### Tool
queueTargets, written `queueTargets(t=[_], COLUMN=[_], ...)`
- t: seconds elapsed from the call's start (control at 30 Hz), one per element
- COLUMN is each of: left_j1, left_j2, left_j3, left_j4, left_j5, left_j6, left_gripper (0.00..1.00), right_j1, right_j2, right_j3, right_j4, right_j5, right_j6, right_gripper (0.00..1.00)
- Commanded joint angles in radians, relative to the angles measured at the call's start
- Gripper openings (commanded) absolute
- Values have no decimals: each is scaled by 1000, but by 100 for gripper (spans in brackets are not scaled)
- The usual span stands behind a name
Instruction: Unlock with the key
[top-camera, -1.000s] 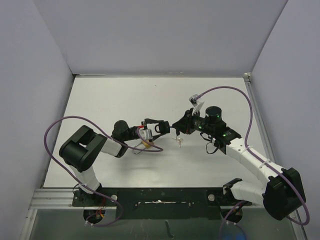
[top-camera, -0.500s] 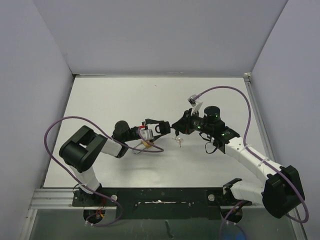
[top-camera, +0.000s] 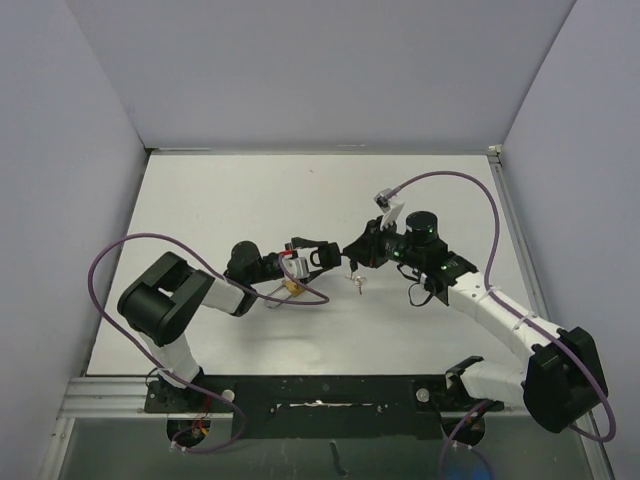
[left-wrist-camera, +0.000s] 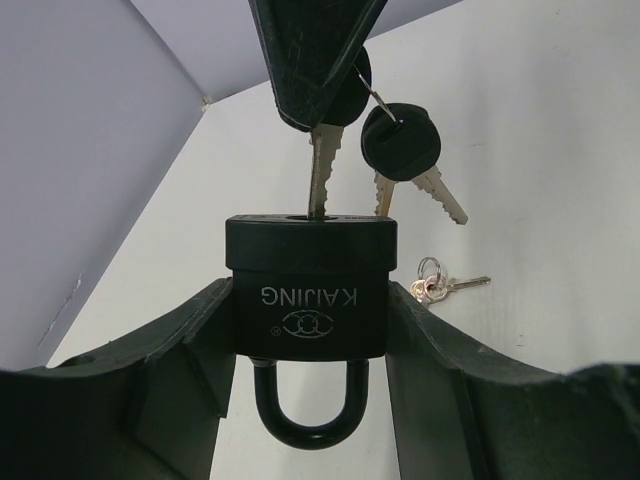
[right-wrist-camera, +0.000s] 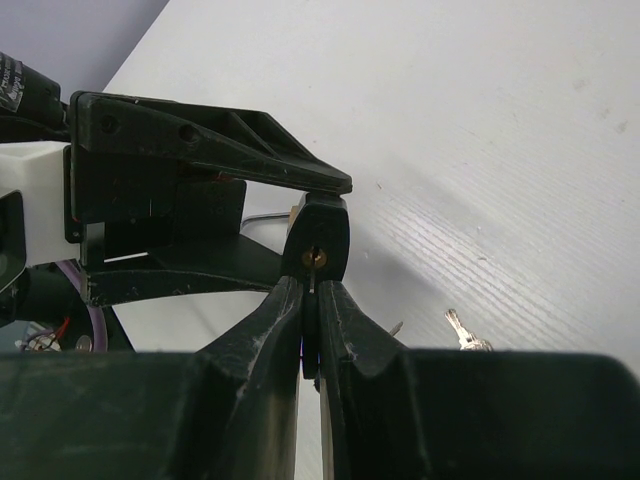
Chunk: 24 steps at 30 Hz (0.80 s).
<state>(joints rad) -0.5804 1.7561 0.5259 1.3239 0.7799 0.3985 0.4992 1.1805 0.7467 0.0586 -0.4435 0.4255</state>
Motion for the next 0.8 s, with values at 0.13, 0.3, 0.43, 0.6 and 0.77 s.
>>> queueTargets(t=[0.13, 0.3, 0.43, 0.6, 0.77], left_j1=[-33, -38, -40, -41, -41], left_j2=[-90, -79, -74, -84, -119], left_j3=[43, 43, 43, 38, 48], left_j4=[74, 72, 73, 82, 67], left_j5=[4, 0, -4, -20, -74], left_j6=[29, 32, 34, 37, 15], left_gripper=[0, 0, 0, 0, 0], right_j1=[27, 27, 26, 27, 27], right_j2=[-13, -19, -21, -7, 21], right_j3=[49, 54, 53, 57, 66], right_j4=[46, 40, 35, 29, 12], right_j5=[25, 24, 30, 25, 16], right_j6=[-3, -4, -4, -10, -22], right_gripper=[0, 0, 0, 0, 0])
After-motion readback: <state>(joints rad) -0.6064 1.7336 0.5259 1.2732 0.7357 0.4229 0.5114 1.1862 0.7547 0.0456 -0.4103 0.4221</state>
